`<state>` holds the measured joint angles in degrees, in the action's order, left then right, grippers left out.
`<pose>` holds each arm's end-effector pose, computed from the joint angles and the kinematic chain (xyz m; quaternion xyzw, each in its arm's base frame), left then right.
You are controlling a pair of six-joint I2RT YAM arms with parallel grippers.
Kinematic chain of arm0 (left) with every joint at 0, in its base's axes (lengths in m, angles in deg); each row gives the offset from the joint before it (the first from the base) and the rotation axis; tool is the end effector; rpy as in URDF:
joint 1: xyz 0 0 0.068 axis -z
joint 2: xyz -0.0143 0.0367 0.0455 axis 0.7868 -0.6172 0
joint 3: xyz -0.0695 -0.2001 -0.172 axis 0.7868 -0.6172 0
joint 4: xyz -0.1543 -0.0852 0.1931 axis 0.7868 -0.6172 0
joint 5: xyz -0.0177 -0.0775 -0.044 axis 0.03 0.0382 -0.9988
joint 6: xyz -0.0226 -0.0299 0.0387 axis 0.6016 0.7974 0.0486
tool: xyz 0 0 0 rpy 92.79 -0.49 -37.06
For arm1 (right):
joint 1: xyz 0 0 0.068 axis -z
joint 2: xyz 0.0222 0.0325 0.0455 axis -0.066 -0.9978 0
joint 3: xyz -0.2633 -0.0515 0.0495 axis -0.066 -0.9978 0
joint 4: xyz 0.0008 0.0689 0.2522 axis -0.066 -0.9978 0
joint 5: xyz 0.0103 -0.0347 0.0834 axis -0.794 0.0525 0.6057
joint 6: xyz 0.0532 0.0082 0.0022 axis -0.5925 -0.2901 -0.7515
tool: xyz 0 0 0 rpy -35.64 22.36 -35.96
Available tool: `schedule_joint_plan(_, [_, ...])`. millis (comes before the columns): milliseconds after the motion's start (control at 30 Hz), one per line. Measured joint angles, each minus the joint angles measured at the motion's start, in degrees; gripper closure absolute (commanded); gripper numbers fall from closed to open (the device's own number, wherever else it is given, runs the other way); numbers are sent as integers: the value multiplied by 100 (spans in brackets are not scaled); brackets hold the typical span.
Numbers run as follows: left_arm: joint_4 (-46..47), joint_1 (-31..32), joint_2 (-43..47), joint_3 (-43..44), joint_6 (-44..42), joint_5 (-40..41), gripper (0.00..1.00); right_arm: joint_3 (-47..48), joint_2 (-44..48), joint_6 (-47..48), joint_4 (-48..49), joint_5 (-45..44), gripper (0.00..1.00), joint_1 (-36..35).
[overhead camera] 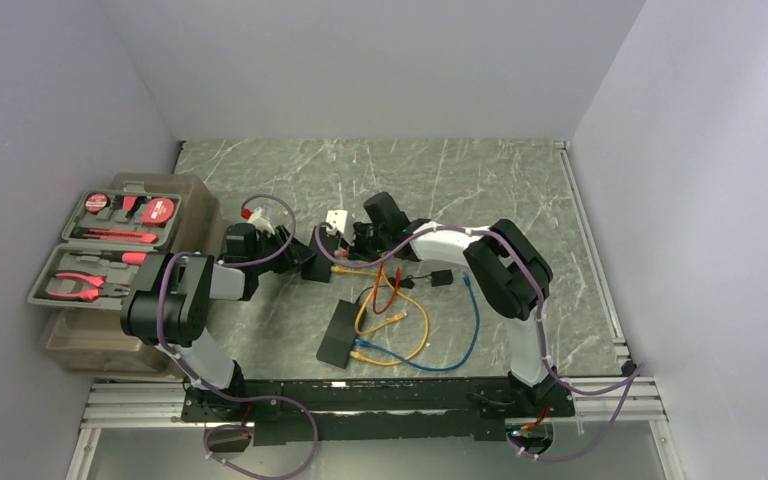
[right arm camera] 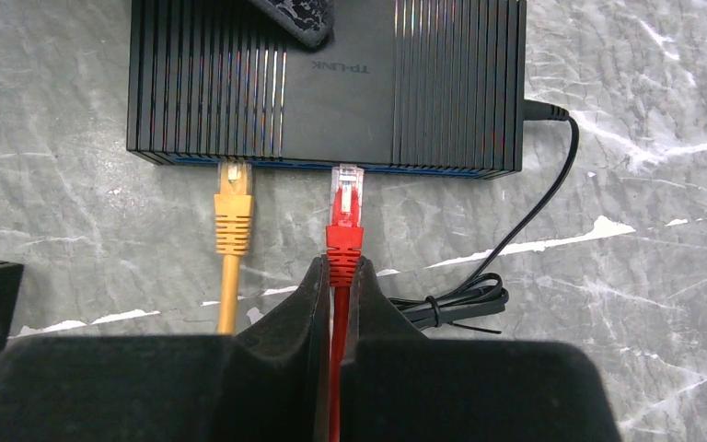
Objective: Insert the plug into the switch port
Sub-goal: Insert the connector into the switch port.
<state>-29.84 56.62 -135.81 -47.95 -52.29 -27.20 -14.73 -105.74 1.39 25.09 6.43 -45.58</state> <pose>0.2811 -0.0402 0.1192 -0.1204 0.8432 -0.3700 0.3710 0.3143 0.3016 0.1532 -0.6121 0.6564 0.2330 0.3745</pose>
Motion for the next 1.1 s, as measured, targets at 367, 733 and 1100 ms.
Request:
schedule_joint_plan(367, [20, -7, -48, 31, 48, -63, 59, -170, -2, -35, 199, 2, 100, 0])
schedule_joint_plan(733, [42, -17, -74, 35, 96, -98, 60, -258, -2, -83, 286, 63, 100, -2])
schedule_joint_plan(1100, [111, -28, -133, 59, 136, -157, 61, -310, -2, -157, 348, 72, 100, -35])
